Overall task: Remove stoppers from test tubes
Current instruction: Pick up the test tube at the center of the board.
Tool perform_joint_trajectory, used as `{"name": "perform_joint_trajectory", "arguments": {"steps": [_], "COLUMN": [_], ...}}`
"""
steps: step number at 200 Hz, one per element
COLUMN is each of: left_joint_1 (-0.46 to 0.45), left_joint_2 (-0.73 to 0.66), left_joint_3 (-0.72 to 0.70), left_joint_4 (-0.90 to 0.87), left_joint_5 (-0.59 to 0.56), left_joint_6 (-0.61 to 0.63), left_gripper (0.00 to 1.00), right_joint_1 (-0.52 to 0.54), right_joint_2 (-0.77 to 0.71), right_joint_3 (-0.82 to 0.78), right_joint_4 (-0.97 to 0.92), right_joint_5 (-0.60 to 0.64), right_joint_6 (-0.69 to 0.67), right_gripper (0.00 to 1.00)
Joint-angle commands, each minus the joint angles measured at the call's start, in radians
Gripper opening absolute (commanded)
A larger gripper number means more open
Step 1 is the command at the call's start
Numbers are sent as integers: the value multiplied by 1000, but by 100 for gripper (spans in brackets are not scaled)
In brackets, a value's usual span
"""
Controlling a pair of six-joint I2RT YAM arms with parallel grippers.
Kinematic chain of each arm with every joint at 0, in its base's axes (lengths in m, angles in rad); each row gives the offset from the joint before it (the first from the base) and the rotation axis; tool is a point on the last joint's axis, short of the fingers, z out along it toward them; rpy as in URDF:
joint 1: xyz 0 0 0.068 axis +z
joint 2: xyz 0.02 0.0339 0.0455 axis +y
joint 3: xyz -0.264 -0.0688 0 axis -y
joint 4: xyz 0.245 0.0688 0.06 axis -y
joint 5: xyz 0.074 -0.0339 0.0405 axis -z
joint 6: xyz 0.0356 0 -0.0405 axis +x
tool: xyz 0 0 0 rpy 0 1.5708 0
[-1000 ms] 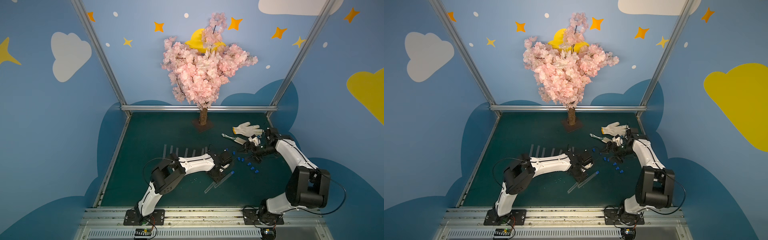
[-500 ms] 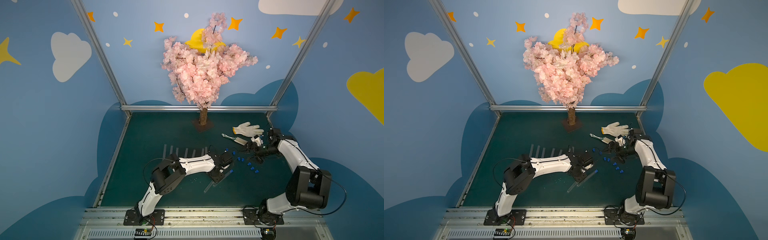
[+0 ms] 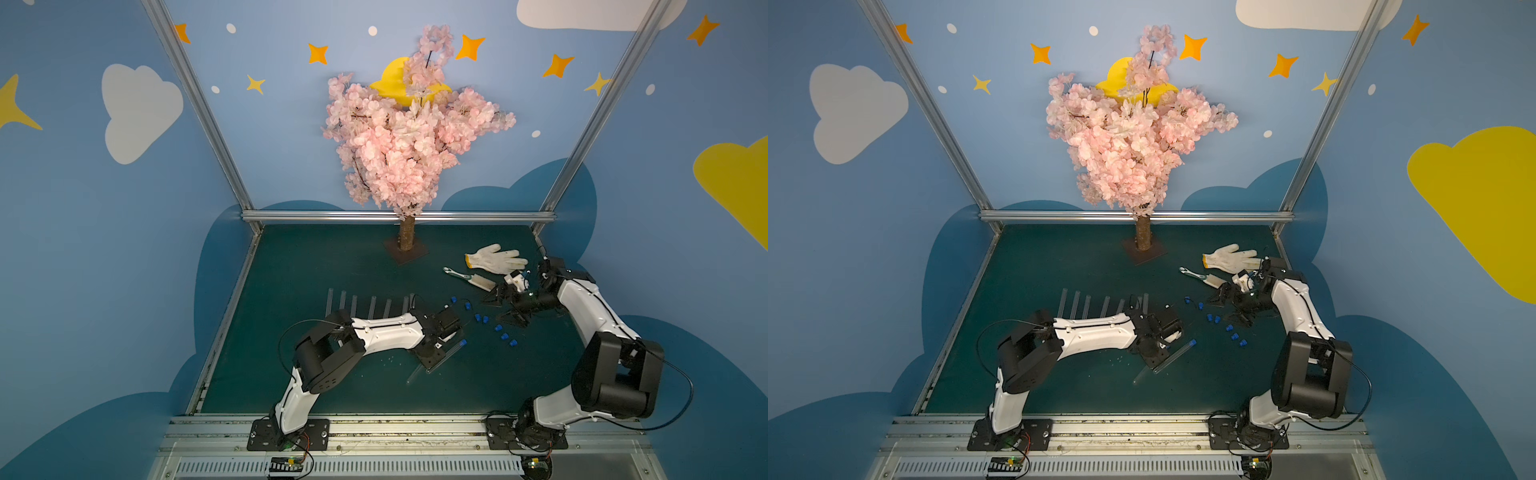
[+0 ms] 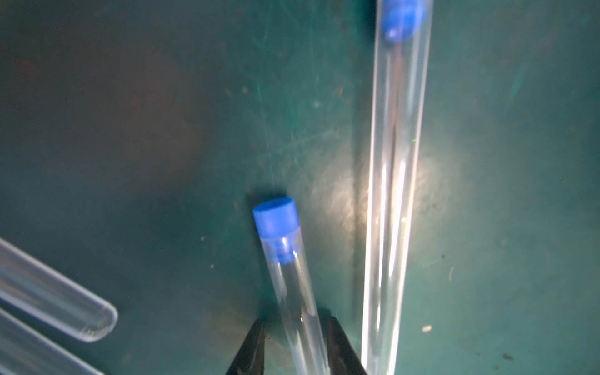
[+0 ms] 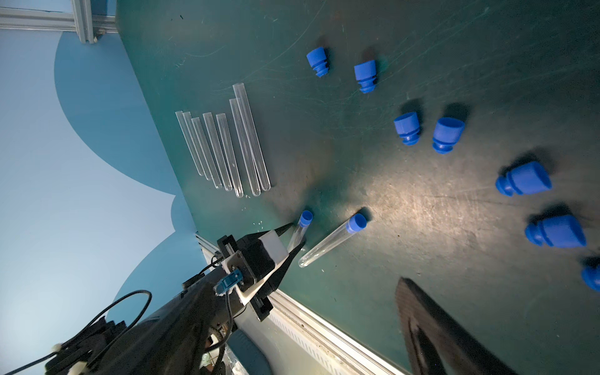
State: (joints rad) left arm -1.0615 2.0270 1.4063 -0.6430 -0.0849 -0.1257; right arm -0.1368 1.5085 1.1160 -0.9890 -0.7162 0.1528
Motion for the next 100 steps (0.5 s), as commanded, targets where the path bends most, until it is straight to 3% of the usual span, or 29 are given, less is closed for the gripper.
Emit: {"name": "perform_joint_trajectory", "arguments": {"steps": [1,100], "left_joint_1": [-5,-5], "left_joint_2": [-3,21], "left_joint_3": [-41,-32], "left_joint_4": [-90,-95], "left_joint_5": [-6,-36], "left_joint_6": [9,26], "left_gripper": [33,25], "right_joint_1": [-5,-8], "right_joint_2": [-11,11], "right_joint_3": [8,32], "right_joint_4": [-21,-17], "right_joint_5": [-7,21], "right_joint_6": [-11,3], "right_gripper": [88,88]}}
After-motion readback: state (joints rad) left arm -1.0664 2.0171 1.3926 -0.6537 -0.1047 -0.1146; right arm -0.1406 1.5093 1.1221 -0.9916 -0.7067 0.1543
